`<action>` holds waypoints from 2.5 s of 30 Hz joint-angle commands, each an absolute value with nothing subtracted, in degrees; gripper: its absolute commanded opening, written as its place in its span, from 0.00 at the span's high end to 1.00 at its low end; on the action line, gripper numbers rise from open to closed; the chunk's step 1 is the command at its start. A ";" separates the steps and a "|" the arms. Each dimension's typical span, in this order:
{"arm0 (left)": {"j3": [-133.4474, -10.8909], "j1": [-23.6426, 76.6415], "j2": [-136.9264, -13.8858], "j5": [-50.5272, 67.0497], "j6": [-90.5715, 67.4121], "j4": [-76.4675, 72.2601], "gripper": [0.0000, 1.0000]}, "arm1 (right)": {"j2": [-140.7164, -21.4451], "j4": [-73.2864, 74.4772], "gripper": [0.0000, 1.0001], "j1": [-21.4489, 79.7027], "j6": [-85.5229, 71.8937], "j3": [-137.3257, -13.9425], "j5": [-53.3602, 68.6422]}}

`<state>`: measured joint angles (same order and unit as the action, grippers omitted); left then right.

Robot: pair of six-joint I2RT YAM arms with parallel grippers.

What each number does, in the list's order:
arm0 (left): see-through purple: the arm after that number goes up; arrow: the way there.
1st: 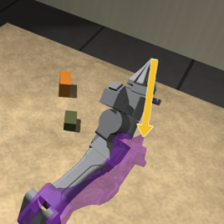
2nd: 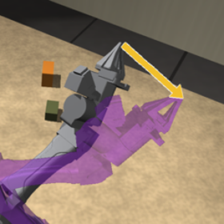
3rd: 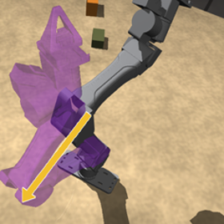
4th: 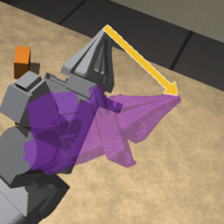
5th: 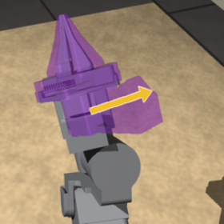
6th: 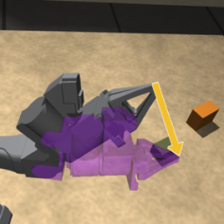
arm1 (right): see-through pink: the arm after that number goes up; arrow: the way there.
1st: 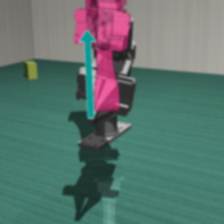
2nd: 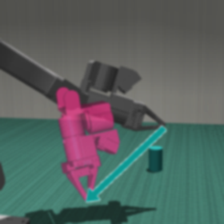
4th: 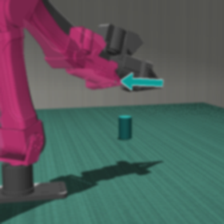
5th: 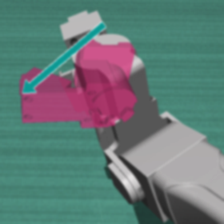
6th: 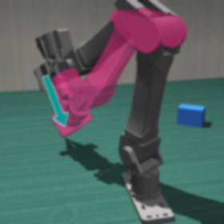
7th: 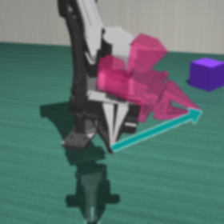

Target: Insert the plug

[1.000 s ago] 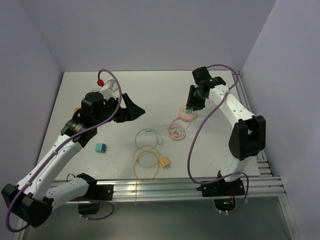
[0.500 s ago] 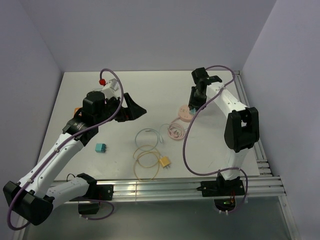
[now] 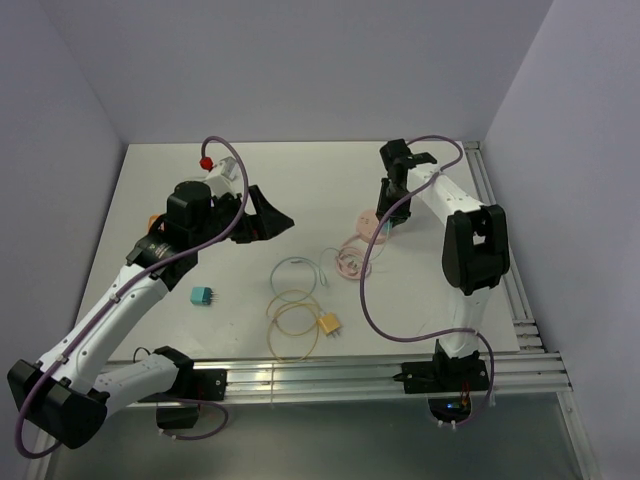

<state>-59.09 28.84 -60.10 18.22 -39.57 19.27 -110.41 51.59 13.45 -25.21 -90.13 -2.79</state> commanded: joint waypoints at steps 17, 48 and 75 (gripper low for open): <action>-62.84 28.65 -60.82 18.98 -37.44 18.72 0.03 | -114.25 50.62 1.00 13.10 -24.43 -95.18 -4.66; -60.65 28.74 -58.98 20.92 -37.18 18.19 0.03 | -119.62 49.76 1.00 17.23 -27.68 -84.30 -6.52; -58.89 27.77 -56.25 22.41 -41.30 16.53 0.03 | -103.89 44.91 0.21 17.14 -22.15 -90.26 -5.71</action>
<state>-59.66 27.94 -57.84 20.91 -39.75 19.27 -107.72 42.87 16.75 -23.64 -85.03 -4.93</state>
